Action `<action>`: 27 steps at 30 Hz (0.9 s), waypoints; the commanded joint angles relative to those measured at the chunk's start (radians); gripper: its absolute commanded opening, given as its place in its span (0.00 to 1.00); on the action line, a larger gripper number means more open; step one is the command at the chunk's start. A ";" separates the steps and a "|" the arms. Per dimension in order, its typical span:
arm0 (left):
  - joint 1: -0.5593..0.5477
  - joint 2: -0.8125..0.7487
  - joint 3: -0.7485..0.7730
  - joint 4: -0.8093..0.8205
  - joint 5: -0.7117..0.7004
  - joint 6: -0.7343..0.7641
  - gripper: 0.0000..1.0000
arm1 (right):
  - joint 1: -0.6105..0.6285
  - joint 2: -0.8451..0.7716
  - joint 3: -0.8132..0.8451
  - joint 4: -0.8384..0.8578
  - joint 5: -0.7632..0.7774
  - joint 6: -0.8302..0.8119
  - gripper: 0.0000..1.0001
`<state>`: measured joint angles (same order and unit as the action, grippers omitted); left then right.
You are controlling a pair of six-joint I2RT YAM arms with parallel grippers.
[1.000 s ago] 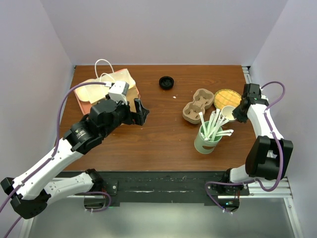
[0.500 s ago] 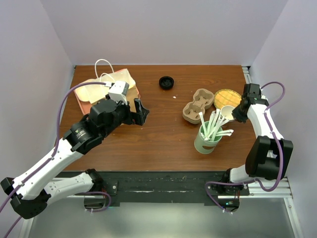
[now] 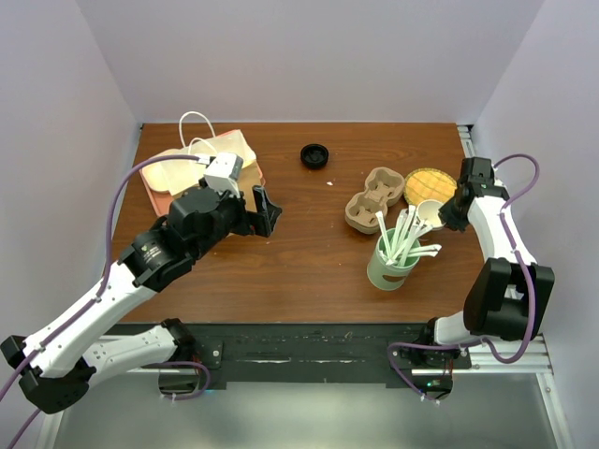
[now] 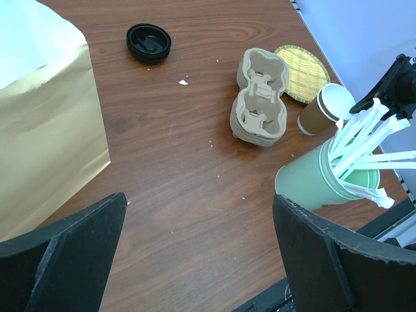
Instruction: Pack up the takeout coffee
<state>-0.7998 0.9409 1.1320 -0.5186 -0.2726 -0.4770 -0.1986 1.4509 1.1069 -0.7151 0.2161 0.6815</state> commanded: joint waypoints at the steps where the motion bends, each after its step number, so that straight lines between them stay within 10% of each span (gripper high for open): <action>1: 0.004 -0.017 -0.001 0.032 0.012 0.000 1.00 | -0.007 -0.037 0.041 -0.017 0.005 0.013 0.08; 27: 0.002 -0.028 0.011 0.019 0.021 0.005 1.00 | -0.005 -0.234 -0.084 0.106 -0.116 0.033 0.00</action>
<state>-0.7998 0.9249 1.1320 -0.5186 -0.2607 -0.4782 -0.1993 1.2499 0.9924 -0.6811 0.1341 0.6895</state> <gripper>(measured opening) 0.997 0.015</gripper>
